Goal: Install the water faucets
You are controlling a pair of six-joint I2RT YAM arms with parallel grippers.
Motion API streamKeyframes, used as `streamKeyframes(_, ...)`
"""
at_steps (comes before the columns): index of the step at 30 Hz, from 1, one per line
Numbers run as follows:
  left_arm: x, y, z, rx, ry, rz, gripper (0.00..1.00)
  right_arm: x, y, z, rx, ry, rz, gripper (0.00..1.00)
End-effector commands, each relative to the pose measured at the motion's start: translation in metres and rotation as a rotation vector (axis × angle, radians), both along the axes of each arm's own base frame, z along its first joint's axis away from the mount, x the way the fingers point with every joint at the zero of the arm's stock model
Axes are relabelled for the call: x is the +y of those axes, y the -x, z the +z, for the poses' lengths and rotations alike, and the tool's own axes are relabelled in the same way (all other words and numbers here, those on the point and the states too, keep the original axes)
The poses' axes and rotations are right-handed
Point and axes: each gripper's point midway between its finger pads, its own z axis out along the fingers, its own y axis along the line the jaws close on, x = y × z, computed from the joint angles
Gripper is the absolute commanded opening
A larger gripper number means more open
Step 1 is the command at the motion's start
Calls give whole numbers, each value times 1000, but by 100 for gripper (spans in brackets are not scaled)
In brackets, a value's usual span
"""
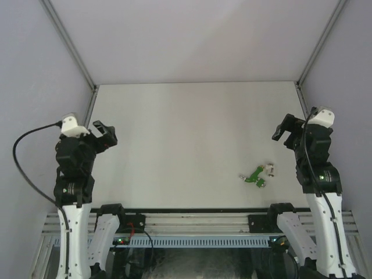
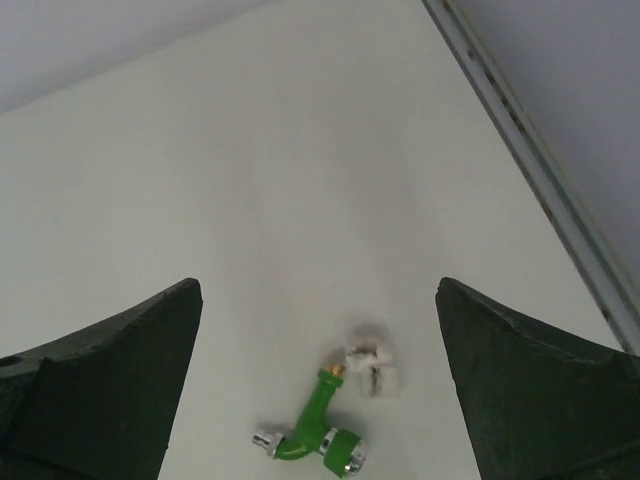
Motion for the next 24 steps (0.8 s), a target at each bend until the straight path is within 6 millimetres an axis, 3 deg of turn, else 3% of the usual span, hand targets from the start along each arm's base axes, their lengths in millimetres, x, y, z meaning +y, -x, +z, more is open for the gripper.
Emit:
streamKeyframes(1, -33, -13, -36, 103, 25, -162, 100, -15, 1, -59, 146, -172, -115, 100)
streamKeyframes(5, -49, -12, -57, 129, 61, -214, 100, -31, 6, -109, 247, -282, -220, 100)
streamKeyframes(10, -65, -7, -70, 134, 95, -278, 100, -36, 8, -159, 347, -392, -309, 95)
streamKeyframes(19, -83, -5, -73, 138, 140, -375, 100, -9, -6, -240, 639, -428, -303, 82)
streamKeyframes(24, -78, -5, -74, 130, 152, -375, 100, -2, -10, -264, 708, -367, -328, 76)
